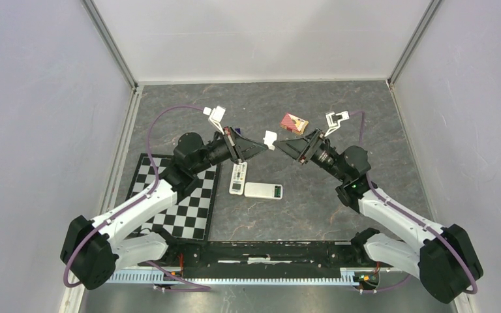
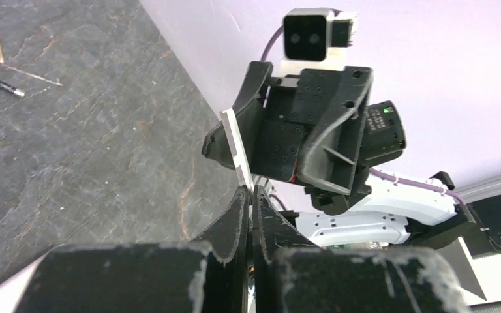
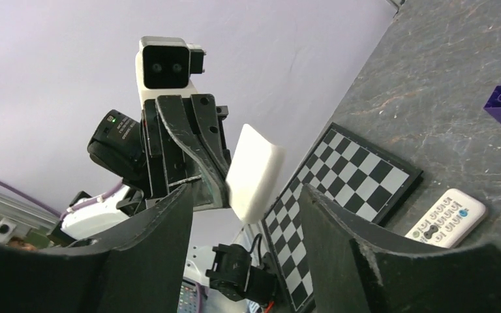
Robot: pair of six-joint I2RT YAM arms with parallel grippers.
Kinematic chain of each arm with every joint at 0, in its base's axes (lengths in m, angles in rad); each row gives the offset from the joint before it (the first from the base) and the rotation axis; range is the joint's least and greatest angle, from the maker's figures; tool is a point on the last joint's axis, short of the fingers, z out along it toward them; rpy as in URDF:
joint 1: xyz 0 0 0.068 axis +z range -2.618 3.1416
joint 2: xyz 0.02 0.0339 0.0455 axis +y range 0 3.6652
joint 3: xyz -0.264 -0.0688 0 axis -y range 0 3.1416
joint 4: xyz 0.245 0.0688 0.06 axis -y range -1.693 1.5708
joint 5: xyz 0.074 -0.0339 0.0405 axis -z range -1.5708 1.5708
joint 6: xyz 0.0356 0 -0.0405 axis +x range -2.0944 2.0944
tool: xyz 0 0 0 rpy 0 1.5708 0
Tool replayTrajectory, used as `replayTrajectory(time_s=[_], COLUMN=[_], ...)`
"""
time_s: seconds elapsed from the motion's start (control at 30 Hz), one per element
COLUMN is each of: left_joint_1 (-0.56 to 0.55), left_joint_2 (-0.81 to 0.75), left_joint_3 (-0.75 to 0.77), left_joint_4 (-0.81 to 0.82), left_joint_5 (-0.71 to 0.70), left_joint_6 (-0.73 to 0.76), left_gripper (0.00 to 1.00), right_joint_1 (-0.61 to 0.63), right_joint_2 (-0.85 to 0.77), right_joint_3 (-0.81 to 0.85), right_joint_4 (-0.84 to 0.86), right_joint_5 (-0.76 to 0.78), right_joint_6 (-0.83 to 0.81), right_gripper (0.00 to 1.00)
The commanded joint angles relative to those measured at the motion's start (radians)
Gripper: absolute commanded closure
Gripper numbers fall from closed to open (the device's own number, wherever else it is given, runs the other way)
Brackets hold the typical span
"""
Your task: Load the batteries into the remote control
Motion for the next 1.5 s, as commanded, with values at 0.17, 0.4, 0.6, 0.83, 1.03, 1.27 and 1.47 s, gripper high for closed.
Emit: replayTrajectory(time_s=[0.17,0.4,0.6,0.83,1.03,1.27,1.47], left_joint_1=[0.002,0.002,0.002,0.003,0.004,0.012,0.012], left_joint_2=[-0.014,-0.018,-0.024,-0.038,-0.104,-0.101,-0.011], left_joint_3=[-0.024,-0.034,-0.034,-0.027,-0.081,-0.209,-0.268], left_joint_4=[0.143,0.16,0.159,0.042,-0.188,-0.283,-0.274], left_joint_5=[0.017,0.035,0.043,0.022,-0.121,-0.225,-0.244], left_joint_6=[-0.075,-0.078,-0.075,-0.02,0.115,0.114,0.12], left_gripper=[0.98,0.98,0.98,0.62,0.07,0.0,0.09], right_joint_1=[0.005,0.004,0.005,0.004,-0.028,-0.032,-0.02], right_joint_2=[0.026,0.04,0.063,0.056,0.02,-0.016,0.0], right_joint_3=[0.05,0.064,0.074,0.043,-0.142,-0.372,-0.442], right_joint_4=[0.086,0.11,0.131,0.13,0.115,0.045,0.042], right_joint_5=[-0.01,-0.021,-0.039,-0.038,-0.051,-0.004,0.034], right_joint_6=[0.062,0.075,0.088,0.06,0.014,-0.08,-0.108], right_gripper=[0.6,0.67,0.77,1.0,1.0,1.0,1.0])
